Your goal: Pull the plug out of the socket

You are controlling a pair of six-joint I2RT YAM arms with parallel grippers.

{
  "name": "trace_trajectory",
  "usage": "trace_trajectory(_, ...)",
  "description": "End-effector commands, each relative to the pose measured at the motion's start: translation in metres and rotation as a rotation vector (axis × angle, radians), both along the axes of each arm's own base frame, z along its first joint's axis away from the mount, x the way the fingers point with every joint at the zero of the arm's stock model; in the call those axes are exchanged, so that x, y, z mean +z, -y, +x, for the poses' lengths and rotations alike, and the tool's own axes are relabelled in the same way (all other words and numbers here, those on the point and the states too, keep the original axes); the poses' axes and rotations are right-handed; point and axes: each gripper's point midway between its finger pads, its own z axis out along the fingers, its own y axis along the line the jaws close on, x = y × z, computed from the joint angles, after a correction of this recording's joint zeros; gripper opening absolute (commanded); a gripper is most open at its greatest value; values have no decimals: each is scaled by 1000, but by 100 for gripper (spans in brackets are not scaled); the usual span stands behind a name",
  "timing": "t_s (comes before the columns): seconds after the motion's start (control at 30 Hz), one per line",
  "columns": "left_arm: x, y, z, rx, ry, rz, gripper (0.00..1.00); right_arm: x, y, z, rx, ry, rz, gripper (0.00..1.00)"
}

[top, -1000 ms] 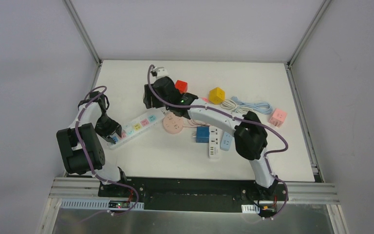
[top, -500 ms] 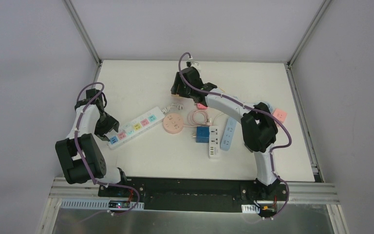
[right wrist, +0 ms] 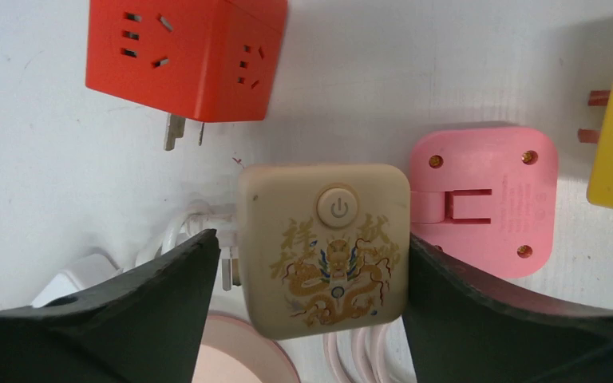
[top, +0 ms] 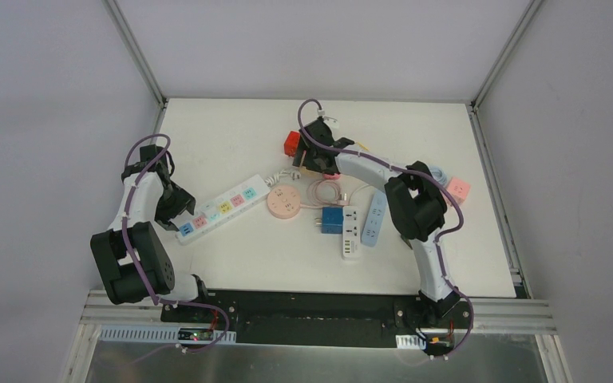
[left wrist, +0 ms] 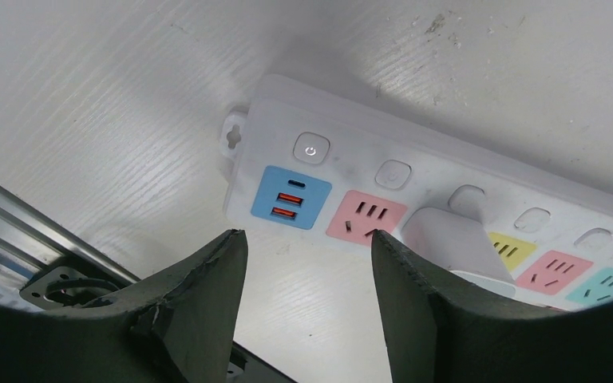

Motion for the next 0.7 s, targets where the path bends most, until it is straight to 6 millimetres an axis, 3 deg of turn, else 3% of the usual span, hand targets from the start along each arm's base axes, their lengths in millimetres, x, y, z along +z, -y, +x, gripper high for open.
trace_trajectory(0.0,3,-1,-2,-25,-11,0,60,33,-2,14,-27,65,12,83)
trace_trajectory(0.13,1,-1,-2,-25,-17,-1,60,51,0,19,-29,94,1,90)
trace_trajectory(0.33,2,-3,-3,-25,-21,8,60,105,-5,22,6,196,69,94)
trace_trajectory(0.47,2,-4,-3,-23,-24,13,60,130,-16,14,58,265,95,95)
trace_trajectory(0.57,1,-4,-3,-22,-26,11,60,142,-38,-1,156,307,121,94)
trace_trajectory(0.67,0,-3,-3,-23,-30,6,59,142,-81,-28,350,323,151,93)
